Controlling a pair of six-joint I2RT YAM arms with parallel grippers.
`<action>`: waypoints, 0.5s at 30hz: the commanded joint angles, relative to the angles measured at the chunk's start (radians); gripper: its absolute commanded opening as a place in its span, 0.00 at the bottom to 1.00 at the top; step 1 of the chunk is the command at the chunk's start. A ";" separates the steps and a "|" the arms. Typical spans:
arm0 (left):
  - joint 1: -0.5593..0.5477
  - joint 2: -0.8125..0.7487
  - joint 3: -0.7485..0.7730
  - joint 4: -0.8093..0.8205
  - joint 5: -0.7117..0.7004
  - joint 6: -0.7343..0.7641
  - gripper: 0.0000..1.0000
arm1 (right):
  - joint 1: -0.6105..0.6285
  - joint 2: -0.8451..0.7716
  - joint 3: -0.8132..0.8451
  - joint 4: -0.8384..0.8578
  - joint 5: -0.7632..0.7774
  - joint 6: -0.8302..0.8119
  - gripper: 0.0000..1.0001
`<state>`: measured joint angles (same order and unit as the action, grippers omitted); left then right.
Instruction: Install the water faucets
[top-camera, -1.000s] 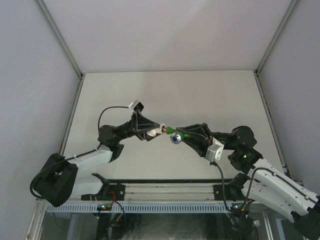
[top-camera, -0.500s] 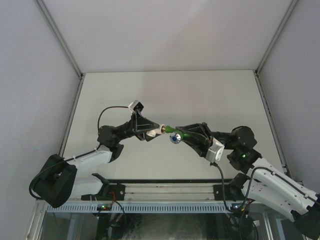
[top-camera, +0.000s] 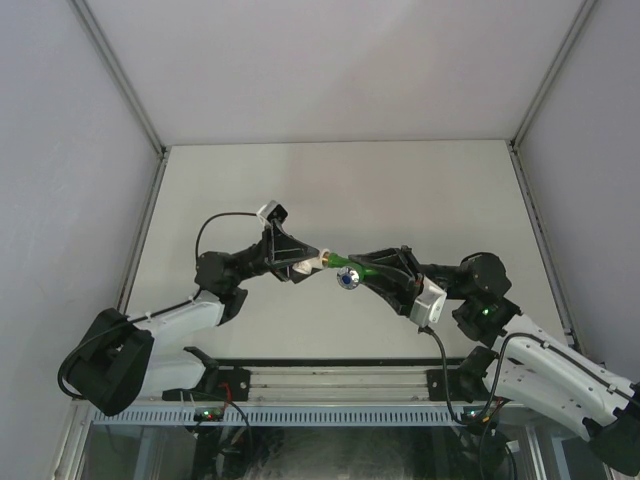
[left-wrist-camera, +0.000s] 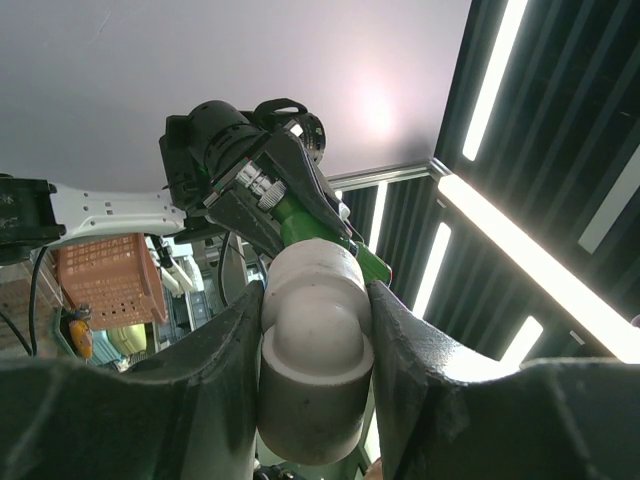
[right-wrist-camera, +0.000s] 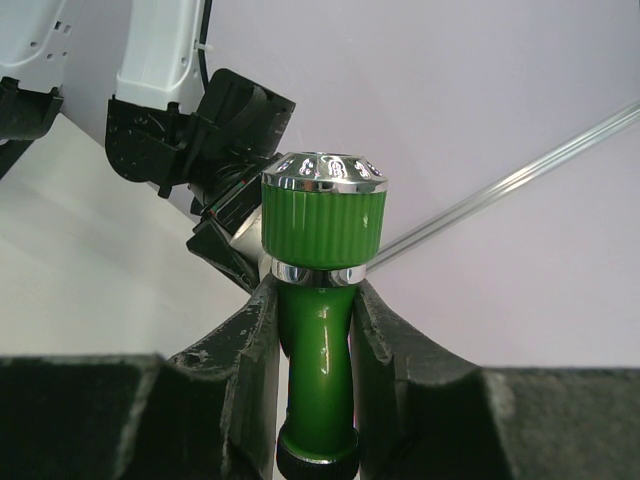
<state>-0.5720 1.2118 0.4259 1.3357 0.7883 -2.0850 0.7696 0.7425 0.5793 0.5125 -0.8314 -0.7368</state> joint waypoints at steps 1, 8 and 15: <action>-0.010 -0.029 0.065 0.067 -0.002 -0.403 0.00 | 0.013 0.007 0.049 0.010 0.023 -0.019 0.00; -0.009 -0.023 0.098 0.068 0.026 -0.376 0.00 | -0.012 0.036 0.064 0.013 0.009 0.070 0.00; -0.012 -0.022 0.143 0.067 0.057 -0.353 0.00 | -0.024 0.049 0.073 0.025 0.014 0.139 0.00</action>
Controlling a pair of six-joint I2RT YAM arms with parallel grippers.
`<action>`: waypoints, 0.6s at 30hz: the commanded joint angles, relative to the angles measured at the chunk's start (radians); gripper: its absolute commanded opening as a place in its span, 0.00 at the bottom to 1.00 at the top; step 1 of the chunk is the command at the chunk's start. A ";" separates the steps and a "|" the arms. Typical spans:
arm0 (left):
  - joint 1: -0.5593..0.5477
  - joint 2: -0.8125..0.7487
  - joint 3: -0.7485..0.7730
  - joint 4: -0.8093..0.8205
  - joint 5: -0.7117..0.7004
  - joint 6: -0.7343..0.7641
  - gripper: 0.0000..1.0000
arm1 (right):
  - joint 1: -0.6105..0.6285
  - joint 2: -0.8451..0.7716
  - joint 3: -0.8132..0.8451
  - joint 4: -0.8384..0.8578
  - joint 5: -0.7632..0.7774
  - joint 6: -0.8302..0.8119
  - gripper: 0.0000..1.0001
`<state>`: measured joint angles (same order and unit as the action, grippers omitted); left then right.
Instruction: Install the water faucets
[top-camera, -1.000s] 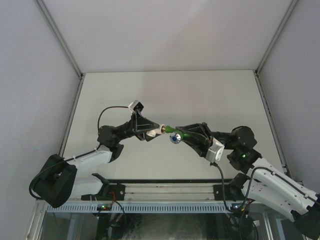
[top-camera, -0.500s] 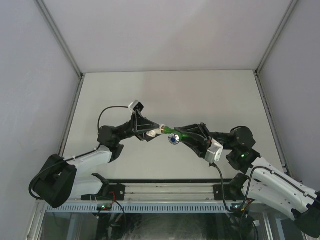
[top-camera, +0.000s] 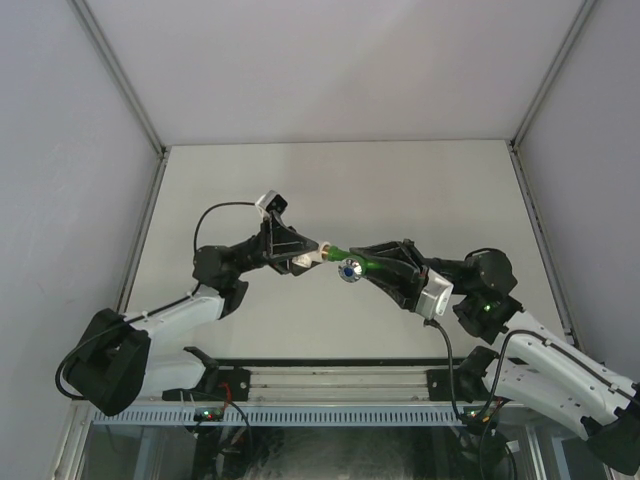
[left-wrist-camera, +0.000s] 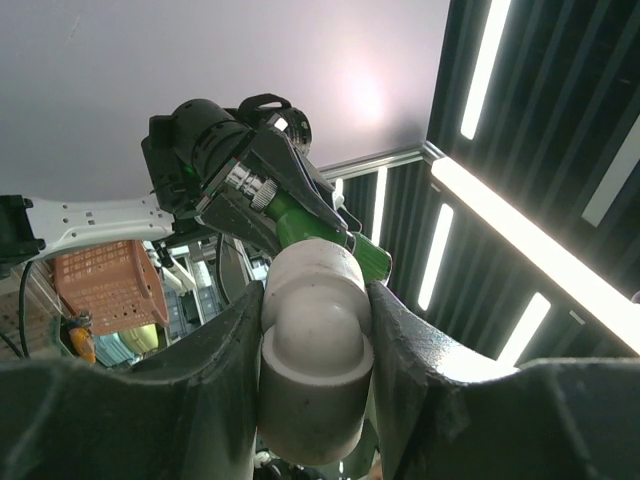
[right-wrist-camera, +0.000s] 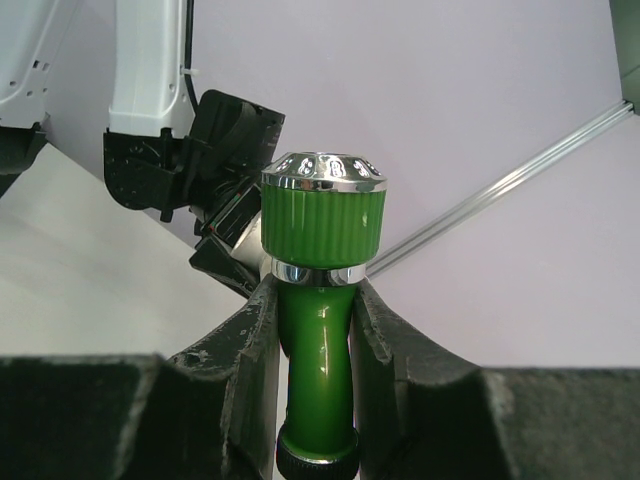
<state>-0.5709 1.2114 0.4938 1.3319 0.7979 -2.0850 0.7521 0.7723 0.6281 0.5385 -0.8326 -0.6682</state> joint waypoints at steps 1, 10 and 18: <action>-0.012 -0.021 0.075 0.070 0.047 -0.350 0.00 | -0.008 0.017 0.024 -0.002 0.017 0.072 0.00; -0.012 0.000 0.112 0.070 0.073 -0.300 0.00 | 0.023 0.028 0.059 -0.104 0.091 0.090 0.00; -0.012 0.027 0.160 0.070 0.076 -0.244 0.00 | 0.084 0.051 0.058 -0.095 0.213 0.158 0.00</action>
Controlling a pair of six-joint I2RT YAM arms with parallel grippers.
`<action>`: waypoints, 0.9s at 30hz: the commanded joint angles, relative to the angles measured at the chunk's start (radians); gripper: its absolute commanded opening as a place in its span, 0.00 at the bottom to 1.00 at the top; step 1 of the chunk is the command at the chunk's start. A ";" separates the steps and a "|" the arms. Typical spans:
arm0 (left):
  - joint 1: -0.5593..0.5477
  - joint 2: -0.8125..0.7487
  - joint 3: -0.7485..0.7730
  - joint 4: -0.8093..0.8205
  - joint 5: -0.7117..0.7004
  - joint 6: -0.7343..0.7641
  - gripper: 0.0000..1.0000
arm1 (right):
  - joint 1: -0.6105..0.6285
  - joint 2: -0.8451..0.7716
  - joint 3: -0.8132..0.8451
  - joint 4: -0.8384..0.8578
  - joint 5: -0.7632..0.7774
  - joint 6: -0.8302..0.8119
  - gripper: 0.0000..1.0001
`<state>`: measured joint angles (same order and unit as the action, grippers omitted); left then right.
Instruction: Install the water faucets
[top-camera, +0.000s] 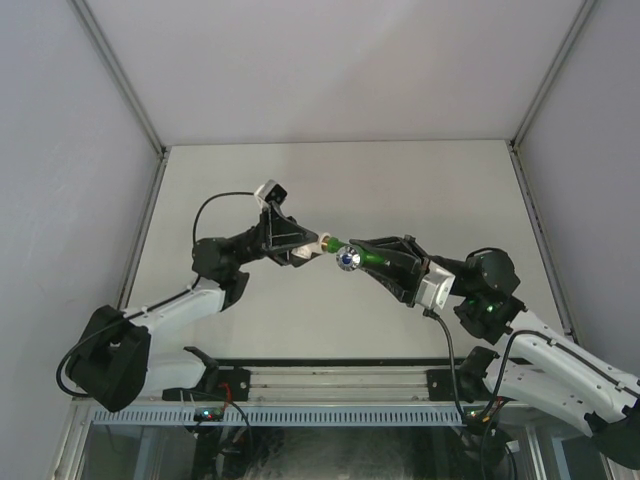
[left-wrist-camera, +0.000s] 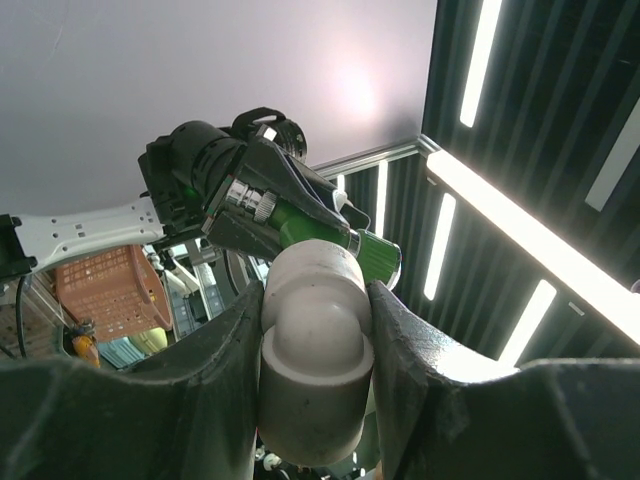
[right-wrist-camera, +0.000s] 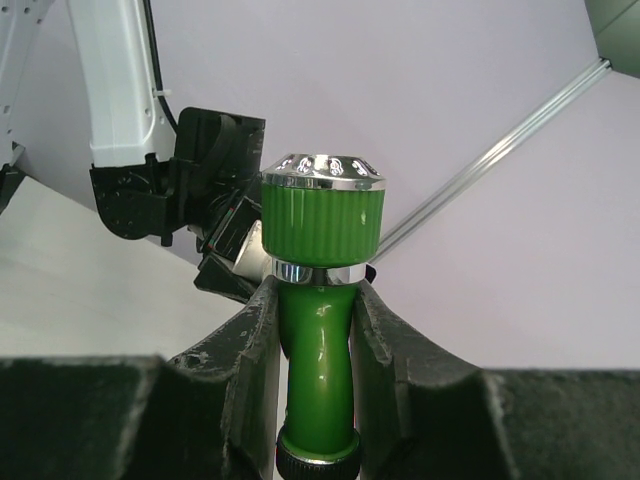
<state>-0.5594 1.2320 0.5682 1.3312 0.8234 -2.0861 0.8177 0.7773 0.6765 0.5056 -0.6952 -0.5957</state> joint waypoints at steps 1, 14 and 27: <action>-0.023 0.011 0.092 0.071 0.054 -0.237 0.00 | 0.018 0.049 0.010 -0.049 0.077 0.109 0.00; -0.023 0.041 0.168 0.071 0.106 -0.169 0.00 | 0.003 0.053 0.010 0.011 0.152 0.347 0.00; -0.023 0.072 0.212 0.061 0.093 -0.097 0.00 | 0.079 0.054 0.027 -0.100 0.365 0.332 0.00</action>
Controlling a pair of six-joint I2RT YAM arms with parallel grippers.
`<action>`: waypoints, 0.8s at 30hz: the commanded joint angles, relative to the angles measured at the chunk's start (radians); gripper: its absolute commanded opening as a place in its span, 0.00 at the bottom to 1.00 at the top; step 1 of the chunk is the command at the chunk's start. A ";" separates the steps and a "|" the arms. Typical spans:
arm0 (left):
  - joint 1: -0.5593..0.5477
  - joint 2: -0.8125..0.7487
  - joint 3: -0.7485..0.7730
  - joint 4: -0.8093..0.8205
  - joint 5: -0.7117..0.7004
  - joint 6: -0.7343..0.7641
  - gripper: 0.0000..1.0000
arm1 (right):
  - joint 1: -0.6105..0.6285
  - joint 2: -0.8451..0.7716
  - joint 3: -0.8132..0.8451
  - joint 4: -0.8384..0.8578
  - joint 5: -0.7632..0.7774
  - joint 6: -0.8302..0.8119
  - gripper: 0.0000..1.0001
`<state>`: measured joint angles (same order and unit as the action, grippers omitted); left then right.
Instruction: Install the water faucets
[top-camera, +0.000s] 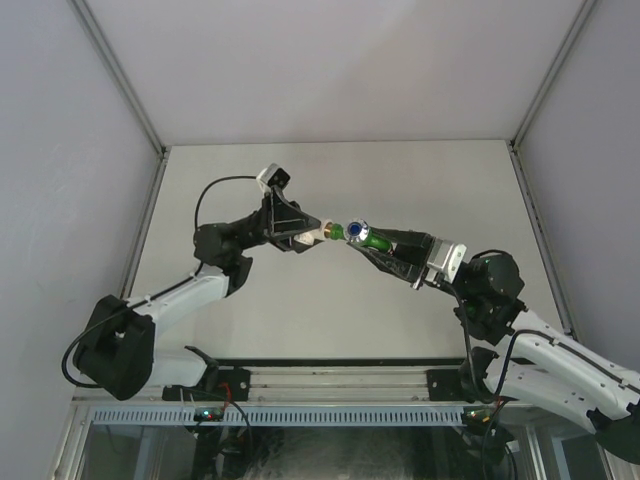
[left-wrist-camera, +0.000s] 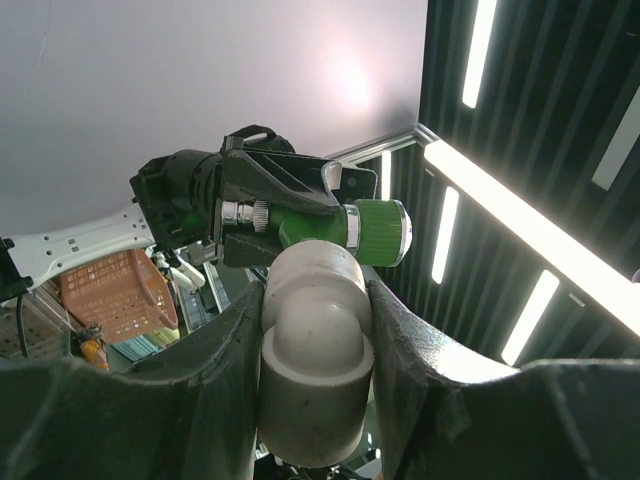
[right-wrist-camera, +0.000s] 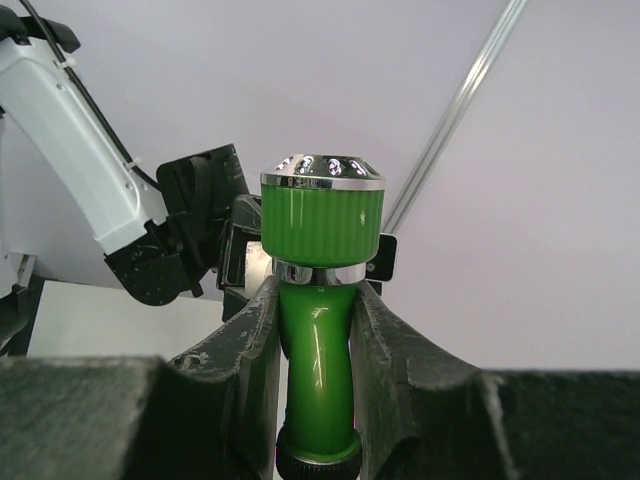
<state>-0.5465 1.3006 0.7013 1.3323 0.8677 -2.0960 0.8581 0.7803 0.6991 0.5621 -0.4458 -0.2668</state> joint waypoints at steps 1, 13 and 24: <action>-0.036 0.003 0.084 0.055 0.048 -0.078 0.00 | 0.044 0.054 0.005 -0.159 0.136 0.002 0.00; -0.036 0.013 0.112 0.031 0.048 -0.026 0.00 | 0.103 0.072 -0.026 -0.139 0.197 -0.089 0.00; -0.035 -0.014 0.162 -0.202 0.092 0.266 0.00 | 0.101 0.077 -0.024 -0.148 0.264 0.084 0.00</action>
<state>-0.5331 1.3178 0.7742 1.1999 0.8471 -1.9995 0.9485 0.7845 0.6987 0.5537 -0.1951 -0.2913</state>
